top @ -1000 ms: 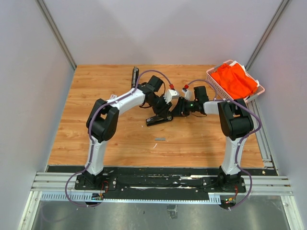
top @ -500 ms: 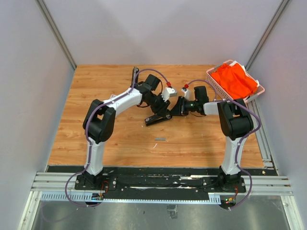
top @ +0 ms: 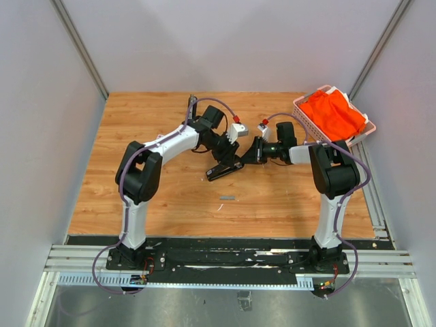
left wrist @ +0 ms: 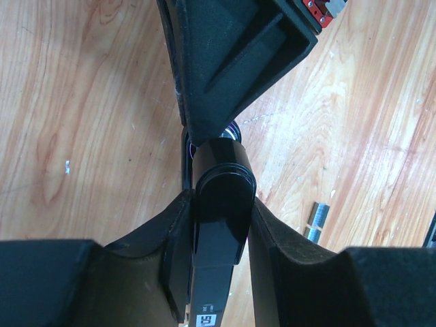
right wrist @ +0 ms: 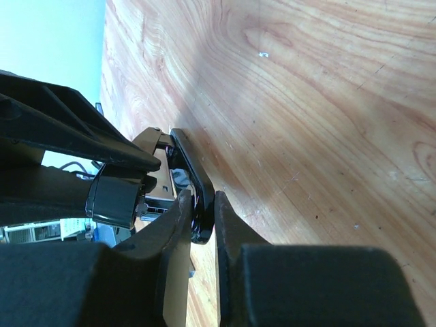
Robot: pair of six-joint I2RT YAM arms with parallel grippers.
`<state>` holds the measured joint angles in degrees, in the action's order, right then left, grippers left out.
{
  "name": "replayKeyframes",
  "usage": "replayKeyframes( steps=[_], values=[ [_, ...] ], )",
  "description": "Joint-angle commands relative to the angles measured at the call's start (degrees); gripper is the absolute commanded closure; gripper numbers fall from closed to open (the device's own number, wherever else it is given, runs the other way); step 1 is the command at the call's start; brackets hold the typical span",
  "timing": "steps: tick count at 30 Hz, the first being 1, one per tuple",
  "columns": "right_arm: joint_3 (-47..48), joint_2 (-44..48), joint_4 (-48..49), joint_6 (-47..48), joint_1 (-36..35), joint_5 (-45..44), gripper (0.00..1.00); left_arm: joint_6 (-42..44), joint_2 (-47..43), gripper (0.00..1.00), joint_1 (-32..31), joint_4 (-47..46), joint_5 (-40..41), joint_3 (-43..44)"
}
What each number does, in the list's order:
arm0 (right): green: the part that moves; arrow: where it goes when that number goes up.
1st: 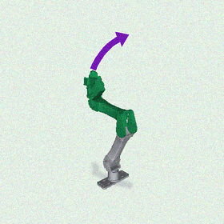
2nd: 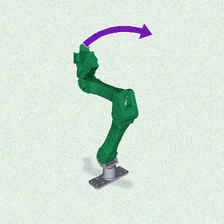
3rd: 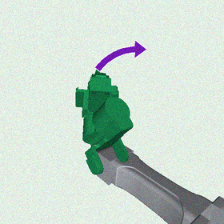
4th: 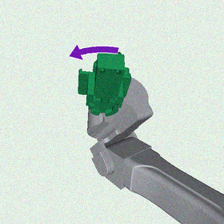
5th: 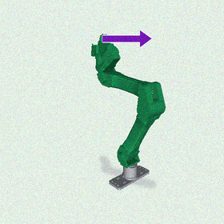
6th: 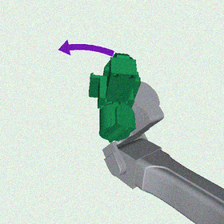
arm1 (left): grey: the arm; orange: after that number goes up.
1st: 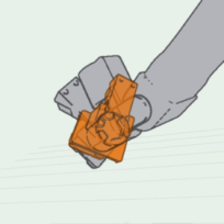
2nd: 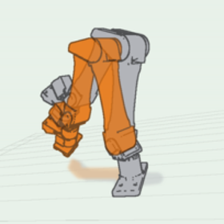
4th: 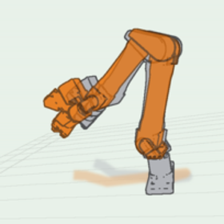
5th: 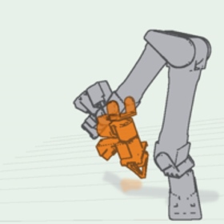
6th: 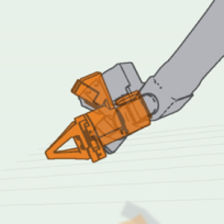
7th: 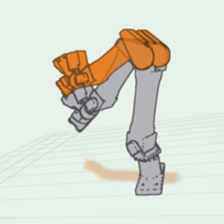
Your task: Unload the staples from the stapler
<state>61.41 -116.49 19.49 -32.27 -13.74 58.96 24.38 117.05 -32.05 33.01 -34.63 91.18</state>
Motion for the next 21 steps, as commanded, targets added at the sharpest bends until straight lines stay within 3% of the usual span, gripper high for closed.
replayKeyframes(
  steps=[1, 21],
  values=[
    [-1.32, -0.56, -1.07, 1.82, 0.59, 1.53, 0.99, -3.31, -4.17, 1.0, 1.79, -7.08, -3.6, 0.18],
    [0.23, -2.26, -11.38, 10.14, 2.63, -6.7, 1.0, -8.71, -9.63, 1.0, 5.13, -16.07, -7.78, -6.62]
  ],
)
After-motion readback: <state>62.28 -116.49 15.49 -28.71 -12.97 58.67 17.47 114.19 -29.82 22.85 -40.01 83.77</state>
